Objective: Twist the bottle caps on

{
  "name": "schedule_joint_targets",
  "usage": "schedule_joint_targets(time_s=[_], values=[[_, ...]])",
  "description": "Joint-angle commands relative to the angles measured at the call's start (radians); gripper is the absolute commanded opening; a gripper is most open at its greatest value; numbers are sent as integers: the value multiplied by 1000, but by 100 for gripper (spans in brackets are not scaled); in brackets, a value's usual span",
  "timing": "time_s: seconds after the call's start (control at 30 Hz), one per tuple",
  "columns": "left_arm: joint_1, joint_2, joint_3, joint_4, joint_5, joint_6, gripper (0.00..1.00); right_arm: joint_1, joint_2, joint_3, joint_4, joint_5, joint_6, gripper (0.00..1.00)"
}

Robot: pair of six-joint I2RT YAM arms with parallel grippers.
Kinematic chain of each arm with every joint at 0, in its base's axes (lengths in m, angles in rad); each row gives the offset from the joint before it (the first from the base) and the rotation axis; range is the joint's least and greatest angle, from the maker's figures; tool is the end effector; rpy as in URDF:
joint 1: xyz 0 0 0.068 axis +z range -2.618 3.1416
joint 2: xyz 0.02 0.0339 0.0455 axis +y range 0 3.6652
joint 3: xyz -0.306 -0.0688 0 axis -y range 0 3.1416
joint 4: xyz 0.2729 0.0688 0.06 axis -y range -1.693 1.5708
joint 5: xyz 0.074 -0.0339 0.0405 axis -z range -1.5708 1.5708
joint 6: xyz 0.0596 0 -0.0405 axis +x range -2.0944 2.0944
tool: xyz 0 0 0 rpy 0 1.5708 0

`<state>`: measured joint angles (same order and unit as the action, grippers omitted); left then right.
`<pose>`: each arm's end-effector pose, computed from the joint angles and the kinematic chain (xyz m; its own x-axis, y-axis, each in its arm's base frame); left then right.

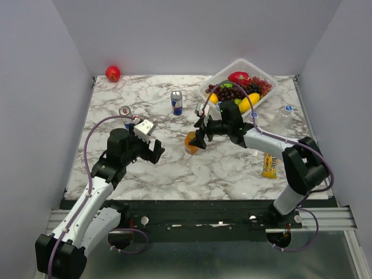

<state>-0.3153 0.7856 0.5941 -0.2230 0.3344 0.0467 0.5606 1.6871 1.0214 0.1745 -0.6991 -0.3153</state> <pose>0.1862 -0.0813 0.2844 -0.3555 0.1623 -0.9205 0.5958 0.7982 -0.0893 0.3291 0.2519 0.2397 -0.1046 -0.3459 -0.9324 -0.9677 0.2517 0.0151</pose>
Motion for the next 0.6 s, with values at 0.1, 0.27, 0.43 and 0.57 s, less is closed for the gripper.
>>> schedule_joint_targets(time_s=[0.1, 0.27, 0.43, 0.57], values=[[5, 15, -16, 105, -23, 15, 99, -8, -228, 146, -291, 149, -12, 99], [5, 41, -30, 207, -214, 22, 99, -8, -306, 224, -470, 651, 144, 99], [21, 92, 27, 241, -213, -33, 99, -8, -475, 97, -414, 832, 62, 100], [27, 127, 90, 160, -97, -30, 99, -10, -561, 98, -435, 836, 84, 100]])
